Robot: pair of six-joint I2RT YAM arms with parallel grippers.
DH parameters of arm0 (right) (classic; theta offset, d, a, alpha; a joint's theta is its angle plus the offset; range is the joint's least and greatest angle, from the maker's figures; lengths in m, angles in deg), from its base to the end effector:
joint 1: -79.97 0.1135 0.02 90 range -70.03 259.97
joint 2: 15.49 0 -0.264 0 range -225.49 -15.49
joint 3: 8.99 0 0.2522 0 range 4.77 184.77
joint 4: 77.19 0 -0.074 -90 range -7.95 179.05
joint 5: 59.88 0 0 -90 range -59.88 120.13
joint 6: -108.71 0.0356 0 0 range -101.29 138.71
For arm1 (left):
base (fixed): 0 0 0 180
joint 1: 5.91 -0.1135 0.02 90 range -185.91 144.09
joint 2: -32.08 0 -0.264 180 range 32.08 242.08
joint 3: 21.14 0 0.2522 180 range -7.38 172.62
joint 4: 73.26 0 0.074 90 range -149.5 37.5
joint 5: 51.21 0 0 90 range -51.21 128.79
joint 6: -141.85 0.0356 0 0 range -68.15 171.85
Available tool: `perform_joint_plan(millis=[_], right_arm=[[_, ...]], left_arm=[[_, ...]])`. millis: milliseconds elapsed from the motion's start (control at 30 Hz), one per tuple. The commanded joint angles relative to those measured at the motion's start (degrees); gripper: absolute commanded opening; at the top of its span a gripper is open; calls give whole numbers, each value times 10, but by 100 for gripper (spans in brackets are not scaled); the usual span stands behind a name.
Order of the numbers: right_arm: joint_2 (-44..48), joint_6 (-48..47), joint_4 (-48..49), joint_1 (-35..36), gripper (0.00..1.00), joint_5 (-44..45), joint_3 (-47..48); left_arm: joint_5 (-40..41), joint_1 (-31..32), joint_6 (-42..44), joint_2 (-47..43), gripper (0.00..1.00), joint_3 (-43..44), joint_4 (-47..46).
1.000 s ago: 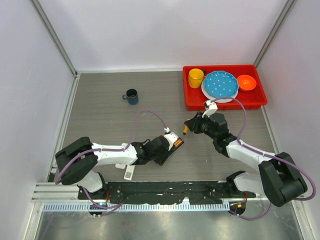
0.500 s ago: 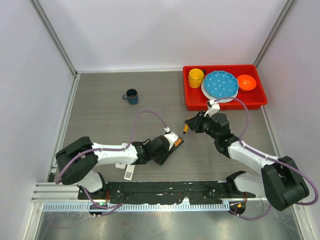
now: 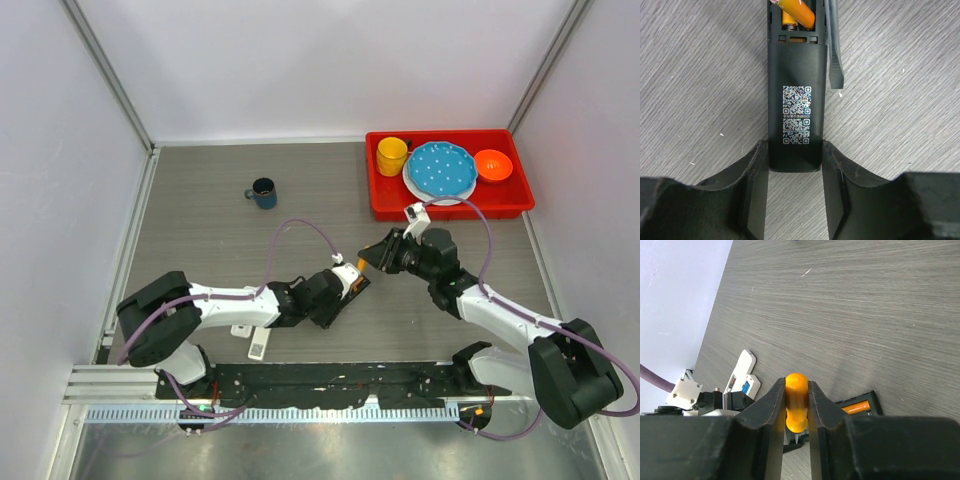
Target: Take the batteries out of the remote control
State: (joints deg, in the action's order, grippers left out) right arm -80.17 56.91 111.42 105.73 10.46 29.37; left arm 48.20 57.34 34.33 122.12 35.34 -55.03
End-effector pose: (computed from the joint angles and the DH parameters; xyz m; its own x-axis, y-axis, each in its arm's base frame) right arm 0.2070 0.1132 0.2076 -0.6469 0.3345 -0.6853 -0.3790 0.6388 0.6695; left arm 0.1393 -0.2633 0.1523 -0.5888 0.5082 -0.6285 0.6902 0.7208 -0.0637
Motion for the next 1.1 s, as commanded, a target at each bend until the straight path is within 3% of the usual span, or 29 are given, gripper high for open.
perform_joint_plan(millis=[0,200,667,1067], right_arm=[[16,-2,-3,-1,1,1,4],[9,-8,0,0,1,7,14],[-20,-80,-64,-1,1,148,62],[-110,-88,-36,-1,1,135,75]], left_arm=[[-39,-3,-16,37,0,-18,15],[-38,-4,-14,36,0,-19,17],[-39,-4,-14,39,0,-17,19],[-38,-4,-12,42,0,-15,19]])
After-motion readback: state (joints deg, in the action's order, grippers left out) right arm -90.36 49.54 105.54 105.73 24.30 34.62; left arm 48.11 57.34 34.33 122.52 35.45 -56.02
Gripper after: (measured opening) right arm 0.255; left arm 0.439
